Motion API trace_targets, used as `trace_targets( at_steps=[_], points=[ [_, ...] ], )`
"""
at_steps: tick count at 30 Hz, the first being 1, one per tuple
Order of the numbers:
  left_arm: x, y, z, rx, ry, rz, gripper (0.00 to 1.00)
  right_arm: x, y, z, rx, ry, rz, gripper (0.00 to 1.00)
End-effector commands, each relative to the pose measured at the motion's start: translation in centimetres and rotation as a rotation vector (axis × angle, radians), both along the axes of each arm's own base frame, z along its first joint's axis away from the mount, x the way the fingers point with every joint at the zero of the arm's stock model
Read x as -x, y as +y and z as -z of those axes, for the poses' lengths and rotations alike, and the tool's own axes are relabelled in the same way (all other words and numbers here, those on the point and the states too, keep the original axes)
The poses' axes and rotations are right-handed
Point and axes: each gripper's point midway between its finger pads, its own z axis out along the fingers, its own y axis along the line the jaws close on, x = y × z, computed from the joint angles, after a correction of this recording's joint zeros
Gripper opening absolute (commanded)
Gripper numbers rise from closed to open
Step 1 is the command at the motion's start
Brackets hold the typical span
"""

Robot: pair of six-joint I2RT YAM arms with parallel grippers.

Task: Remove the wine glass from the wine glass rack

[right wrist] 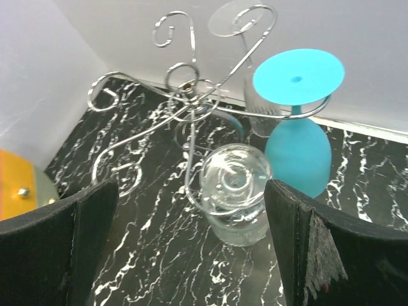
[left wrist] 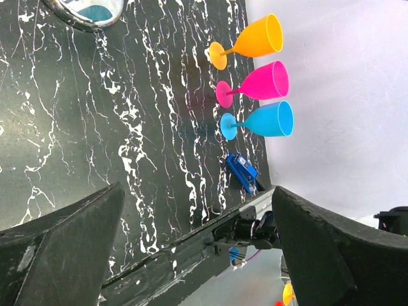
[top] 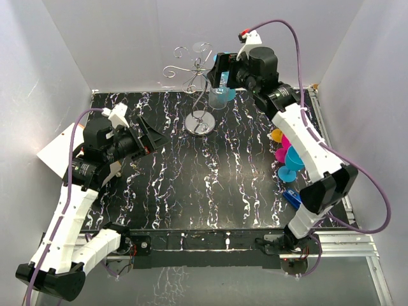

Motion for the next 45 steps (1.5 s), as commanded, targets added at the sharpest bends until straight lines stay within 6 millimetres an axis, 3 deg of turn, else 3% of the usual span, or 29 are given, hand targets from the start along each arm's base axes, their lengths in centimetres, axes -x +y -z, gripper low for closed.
trace_targets(
  at_steps=[1, 10, 19, 28, 45],
  points=[
    [0.8, 0.0, -0.9, 0.008, -0.024, 0.022, 0.99, -1.7, -1.5, -0.9, 0.07, -0.017, 0.112, 0.98],
    [0.7, -0.2, -0.7, 0.009, -0.02, 0.031, 0.99, -4.3, -1.1, 1.4, 0.127, 0.013, 0.157, 0.98],
    [0.8, 0.0, -0.4, -0.002, -0.019, 0.03, 0.99, -5.7, -0.3, 2.3, 0.109, 0.024, 0.163, 0.96],
    [0.8, 0.0, -0.2, -0.01, -0.014, 0.031, 0.99, -6.4, -0.4, 3.0, 0.112, 0.041, 0.192, 0.84],
    [1.0, 0.0, -0.2, -0.012, -0.015, 0.036, 0.99, -6.2, 0.1, 2.5, 0.112, 0.028, 0.195, 0.57]
  ],
)
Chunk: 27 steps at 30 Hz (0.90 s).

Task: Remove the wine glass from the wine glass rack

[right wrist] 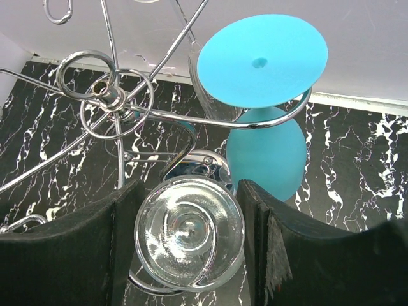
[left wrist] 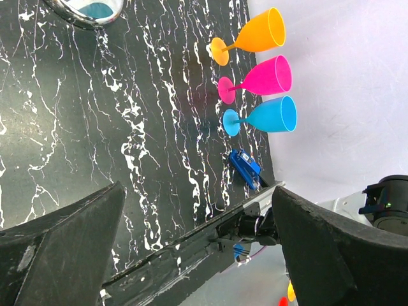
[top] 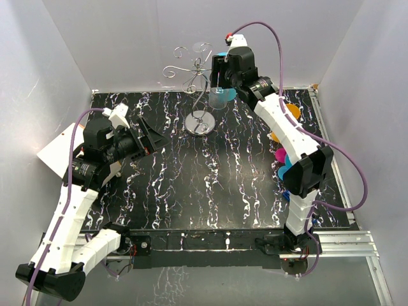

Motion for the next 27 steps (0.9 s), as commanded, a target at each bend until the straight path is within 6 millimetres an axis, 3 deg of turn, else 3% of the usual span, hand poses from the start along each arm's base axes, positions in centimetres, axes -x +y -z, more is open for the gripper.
trace_targets(
  at_steps=[1, 9, 15, 27],
  points=[
    [0.8, 0.0, -0.3, 0.002, -0.006, 0.02, 0.99, -0.3, 0.1, -3.9, -0.031, -0.099, 0.015, 0.56],
    [0.9, 0.1, -0.5, -0.001, -0.01, 0.017, 0.99, 0.2, 0.4, -5.9, -0.037, -0.14, 0.007, 0.4],
    [1.1, 0.1, -0.6, 0.001, -0.012, 0.019, 0.99, 0.5, 0.3, -7.8, -0.064, -0.182, 0.003, 0.37],
    [1.1, 0.2, -0.4, -0.011, -0.011, 0.021, 0.99, 1.2, 0.3, -8.0, -0.088, -0.169, 0.001, 0.28]
  ],
)
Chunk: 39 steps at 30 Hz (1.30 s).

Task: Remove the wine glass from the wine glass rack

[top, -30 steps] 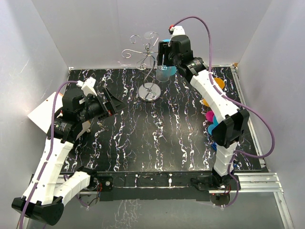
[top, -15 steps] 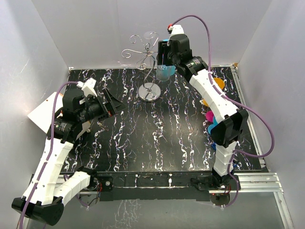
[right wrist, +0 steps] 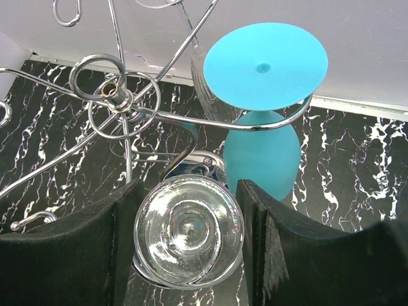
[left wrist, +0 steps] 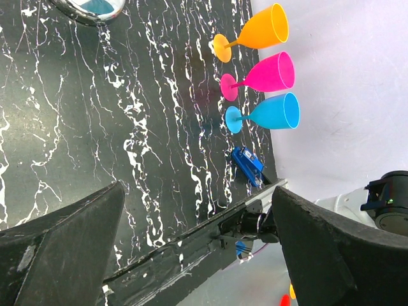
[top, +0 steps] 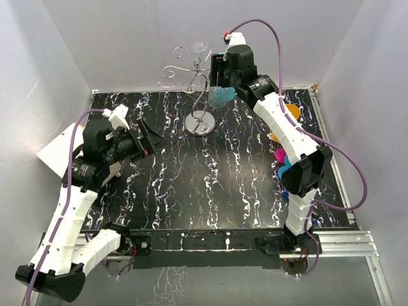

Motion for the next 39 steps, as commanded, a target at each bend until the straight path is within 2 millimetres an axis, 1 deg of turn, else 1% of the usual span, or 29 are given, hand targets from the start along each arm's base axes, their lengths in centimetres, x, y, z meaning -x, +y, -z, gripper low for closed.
trace_targets(
  at_steps=[1, 5, 9, 16, 18, 23, 27, 39],
  points=[
    [0.7, 0.1, -0.5, -0.003, -0.016, 0.018, 0.99, 0.9, -0.4, -7.0, -0.103, -0.158, 0.014, 0.28],
    [0.6, 0.0, -0.5, -0.002, -0.016, 0.021, 0.99, 1.0, -0.8, -6.9, -0.102, -0.158, 0.033, 0.28],
    [0.6, 0.1, -0.4, -0.001, -0.013, 0.018, 0.99, 1.3, -1.6, -7.3, -0.099, -0.161, 0.061, 0.28],
    [0.5, -0.1, -0.2, 0.006, -0.005, 0.019, 0.99, 2.0, -1.7, -7.4, -0.105, -0.157, 0.049, 0.27],
    [0.5, -0.1, -0.3, 0.009, -0.008, 0.022, 0.99, 2.3, -1.6, -7.4, -0.109, -0.151, 0.038, 0.28],
    [0.5, -0.1, -0.2, 0.006, -0.007, 0.022, 0.99, 3.1, -0.5, -7.6, -0.126, -0.149, -0.035, 0.27],
    [0.5, -0.2, -0.2, 0.008, -0.005, 0.024, 0.99, 3.2, -0.1, -7.9, -0.132, -0.16, -0.059, 0.26],
    [0.6, -0.1, -0.2, 0.001, -0.006, 0.024, 0.99, 1.9, 1.3, -7.9, -0.133, -0.171, -0.092, 0.26]
  ],
)
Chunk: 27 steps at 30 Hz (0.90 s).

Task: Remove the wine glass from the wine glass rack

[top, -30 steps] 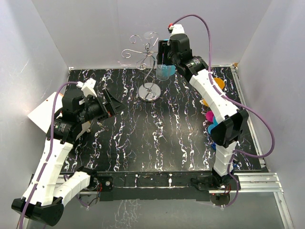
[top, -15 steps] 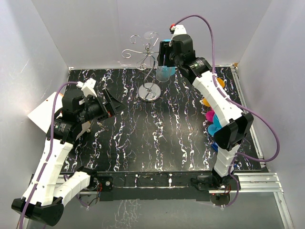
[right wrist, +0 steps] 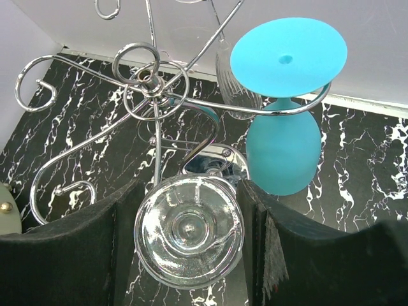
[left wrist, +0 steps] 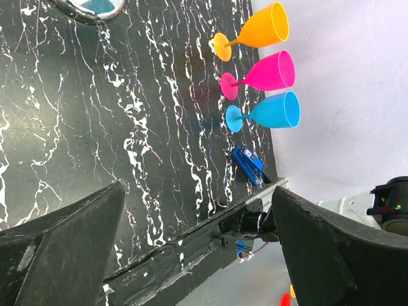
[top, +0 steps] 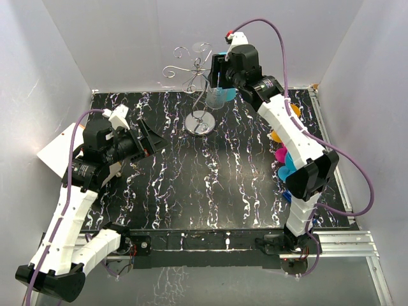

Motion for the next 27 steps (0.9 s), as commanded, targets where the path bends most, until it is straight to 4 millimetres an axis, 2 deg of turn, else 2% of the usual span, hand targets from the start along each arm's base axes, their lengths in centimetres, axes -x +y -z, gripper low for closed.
trace_targets(
  at_steps=[1, 9, 17, 27],
  points=[
    [0.6, 0.0, -0.2, 0.004, -0.005, 0.019, 0.99, -0.3, 1.1, -6.8, -0.101, -0.18, -0.033, 0.26],
    [0.3, 0.0, 0.0, -0.002, -0.004, 0.019, 0.99, -0.6, 1.8, -6.5, -0.109, -0.181, -0.057, 0.25],
    [0.1, -0.1, -0.1, -0.007, -0.006, 0.022, 0.99, -2.1, 2.1, -5.9, -0.096, -0.184, -0.032, 0.25],
    [0.1, 0.0, -0.1, -0.014, -0.005, 0.021, 0.99, -3.5, 0.4, -5.6, -0.087, -0.19, 0.095, 0.24]
  ],
)
